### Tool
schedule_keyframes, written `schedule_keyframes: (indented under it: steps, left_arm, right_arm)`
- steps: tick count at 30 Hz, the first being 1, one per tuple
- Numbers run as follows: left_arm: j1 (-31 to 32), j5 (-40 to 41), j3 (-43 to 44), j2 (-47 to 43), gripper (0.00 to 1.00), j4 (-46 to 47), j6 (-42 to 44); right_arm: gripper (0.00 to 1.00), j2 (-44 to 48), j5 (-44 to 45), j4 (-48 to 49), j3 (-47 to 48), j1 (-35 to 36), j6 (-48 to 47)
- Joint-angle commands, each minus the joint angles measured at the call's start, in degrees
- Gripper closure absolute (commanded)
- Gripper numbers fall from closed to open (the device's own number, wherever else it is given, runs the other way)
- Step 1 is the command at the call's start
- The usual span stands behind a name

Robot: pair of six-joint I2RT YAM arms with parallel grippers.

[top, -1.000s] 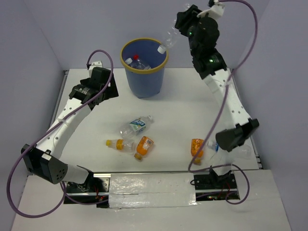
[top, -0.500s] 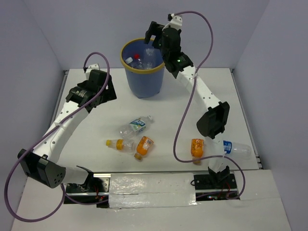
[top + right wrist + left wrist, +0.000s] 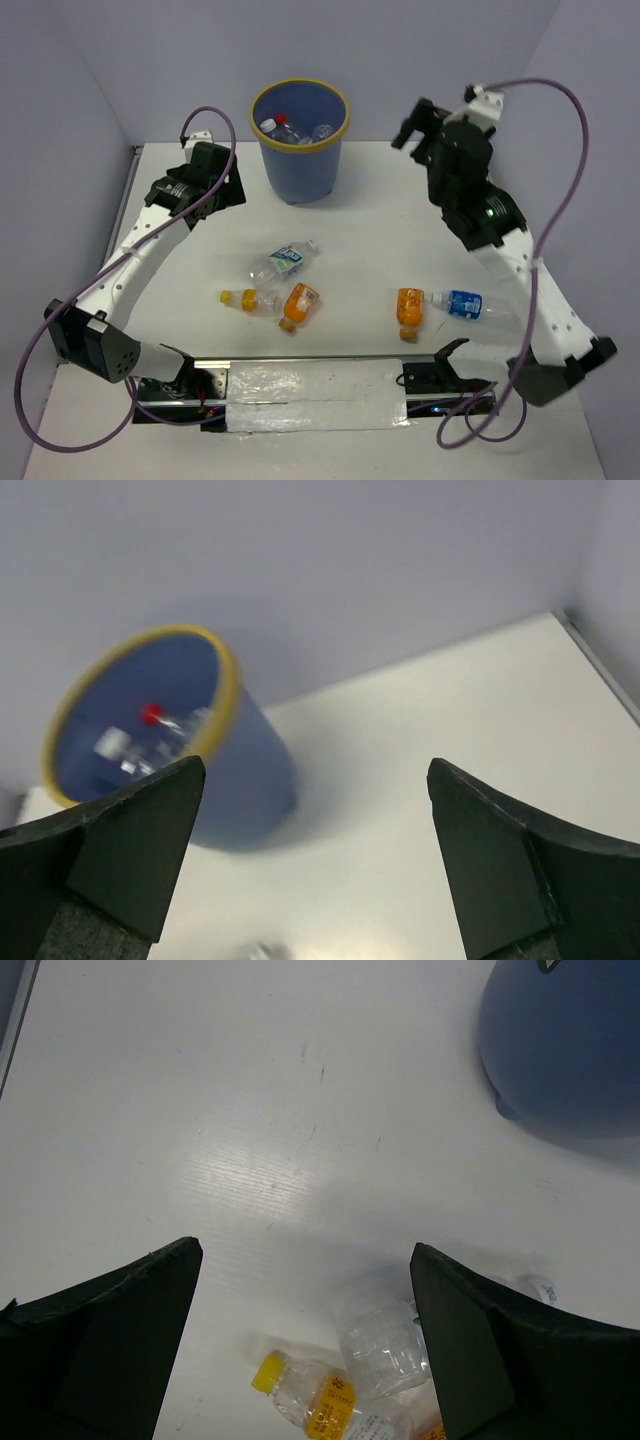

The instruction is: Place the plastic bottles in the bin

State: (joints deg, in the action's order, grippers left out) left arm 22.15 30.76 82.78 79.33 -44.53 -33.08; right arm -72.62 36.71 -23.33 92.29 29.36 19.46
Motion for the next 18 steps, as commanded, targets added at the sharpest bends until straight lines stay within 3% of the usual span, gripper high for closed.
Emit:
schedule_keyframes:
  steps: [1, 6, 11, 18]
  left_arm:
    - [-0.4, 0.0, 1.7, 0.9, 0.01, 3.2, 1.0]
    - [-0.4, -1.8, 2.3, 3.2, 0.01, 4.0, -0.7]
    - [-0.4, -3.6, 3.4, 4.7, 0.01, 4.3, -2.2]
    - [-0.4, -4.0, 3.6, 5.1, 0.01, 3.8, -1.9]
  right_arm:
    - [0.0, 7.1, 6.4, -19.9, -14.3, -0.2, 8.5]
    - [0.0, 19.3, -6.0, -31.4, -30.3, -0.2, 21.6]
    - [0.0, 27.4, -17.9, -31.6, -46.2, -0.2, 31.0]
    - [0.0, 25.9, -21.5, -27.3, -56.7, -0.3, 33.3]
